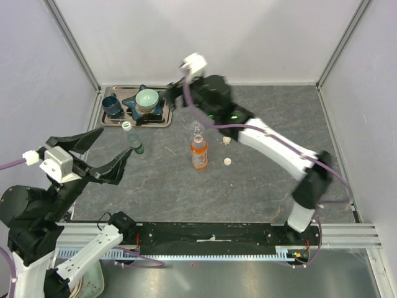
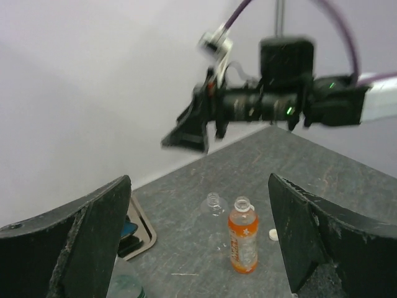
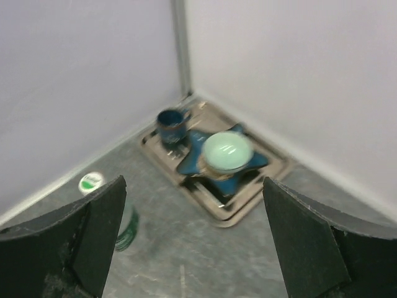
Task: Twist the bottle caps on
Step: Place the plastic bottle at the center of the board, then pick up the bottle cap from the center of the board.
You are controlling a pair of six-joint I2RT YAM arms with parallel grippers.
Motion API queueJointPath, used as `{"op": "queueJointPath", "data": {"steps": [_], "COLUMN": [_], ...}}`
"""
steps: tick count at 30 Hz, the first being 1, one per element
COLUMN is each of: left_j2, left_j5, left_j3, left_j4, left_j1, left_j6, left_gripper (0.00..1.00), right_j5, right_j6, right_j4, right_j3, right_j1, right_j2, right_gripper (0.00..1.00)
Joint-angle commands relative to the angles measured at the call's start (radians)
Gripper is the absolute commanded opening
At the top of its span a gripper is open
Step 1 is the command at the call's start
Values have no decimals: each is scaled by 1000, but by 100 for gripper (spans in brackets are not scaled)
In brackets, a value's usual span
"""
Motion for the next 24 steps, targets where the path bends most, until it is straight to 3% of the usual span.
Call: {"op": "queueJointPath", "data": {"steps": [1, 5, 8, 13, 20, 24], "left_j2": [84, 340, 501, 825, 1152, 1321], "left_j5": [206, 355, 447, 199, 98, 16], "left_j3": [-15, 31, 109, 225, 314, 376], "left_j4": [3, -88, -149, -165, -185, -171], "left_j1": [7, 6, -17, -339, -445, -444], "left_j6": [21, 80, 129, 301, 410, 441], "left_gripper": [96, 88, 89, 94, 93, 86], "right_j5": [109, 216, 351, 513, 733, 786], "right_j6": [11, 25, 66, 124, 178, 213], "right_j4": [72, 5, -116, -231, -399, -433], "right_j3": [-220, -363, -435, -590, -590, -633], "right_j1": [-91, -159, -206, -231, -231, -233], "right_j2": [-370, -611, -757, -1002, -1156, -1202], "right_gripper": [98, 98, 98, 90, 87, 85]}}
